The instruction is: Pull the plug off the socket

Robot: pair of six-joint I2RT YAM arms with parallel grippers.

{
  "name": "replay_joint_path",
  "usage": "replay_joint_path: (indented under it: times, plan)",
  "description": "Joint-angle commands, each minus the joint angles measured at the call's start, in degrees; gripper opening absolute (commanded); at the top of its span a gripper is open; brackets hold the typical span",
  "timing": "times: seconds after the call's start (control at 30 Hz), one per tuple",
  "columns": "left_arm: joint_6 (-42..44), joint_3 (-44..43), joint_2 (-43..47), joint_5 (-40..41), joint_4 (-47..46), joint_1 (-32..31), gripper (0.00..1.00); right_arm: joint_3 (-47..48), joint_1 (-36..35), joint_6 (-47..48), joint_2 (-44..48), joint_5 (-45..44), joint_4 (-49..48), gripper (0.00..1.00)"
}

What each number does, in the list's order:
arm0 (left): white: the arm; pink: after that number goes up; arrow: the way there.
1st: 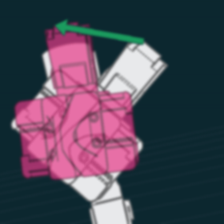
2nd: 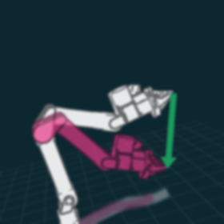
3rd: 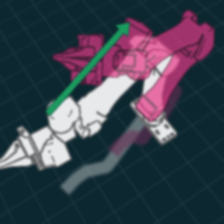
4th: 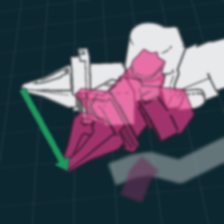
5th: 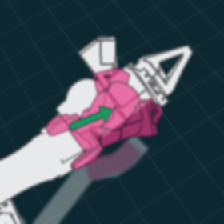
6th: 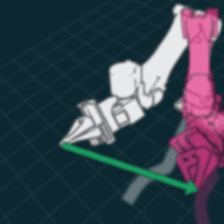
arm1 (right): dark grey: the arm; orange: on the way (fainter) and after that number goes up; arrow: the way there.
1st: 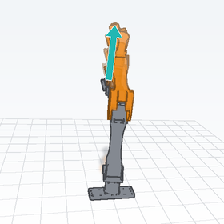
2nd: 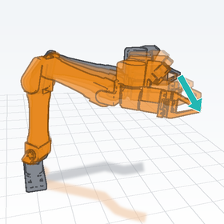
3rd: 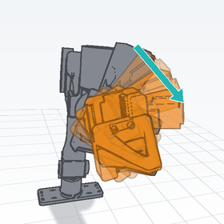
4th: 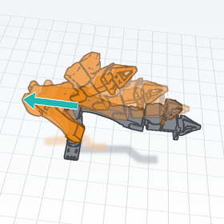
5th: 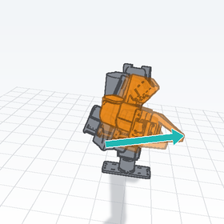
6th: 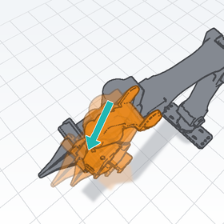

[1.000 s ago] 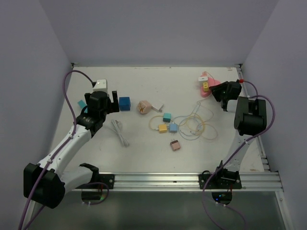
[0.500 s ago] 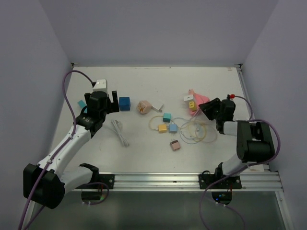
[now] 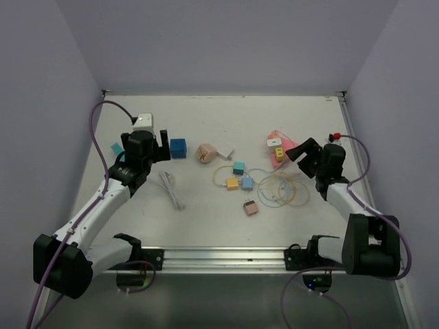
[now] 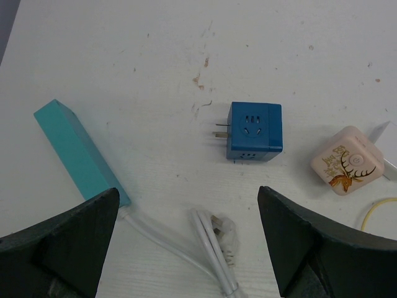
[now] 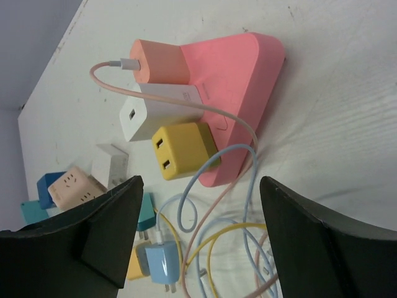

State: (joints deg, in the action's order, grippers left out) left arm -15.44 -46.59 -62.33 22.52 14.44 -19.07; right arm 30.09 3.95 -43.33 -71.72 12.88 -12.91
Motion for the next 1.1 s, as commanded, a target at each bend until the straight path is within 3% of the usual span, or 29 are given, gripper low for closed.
replay_joint_path:
  times: [0.0, 0.13, 0.3, 0.67, 1.07]
  plan:
    - [0.1, -0.5, 0.7, -0.2, -1.8, 0.5, 0.96, 4.0, 0.9, 3.5, 6.3, -2.2, 8.7, 0.80]
    - [0.1, -0.6, 0.5, -0.4, -1.8, 0.5, 0.96, 7.1, 1.0, 5.4, 10.3, -2.9, 14.2, 0.85]
    - [0.1, -0.6, 0.4, -0.6, -1.7, 0.5, 0.96, 10.0, 2.6, 4.4, 10.1, -10.7, 17.7, 0.82]
    - [0.1, -0.6, 0.0, -0.6, -1.7, 0.5, 0.96, 11.0, 4.7, -4.2, -8.9, -6.6, 1.9, 0.77]
    - [0.3, -1.0, -0.9, -1.3, -1.7, 0.5, 0.96, 11.9, 5.4, -3.0, -21.6, 2.5, -9.9, 0.75]
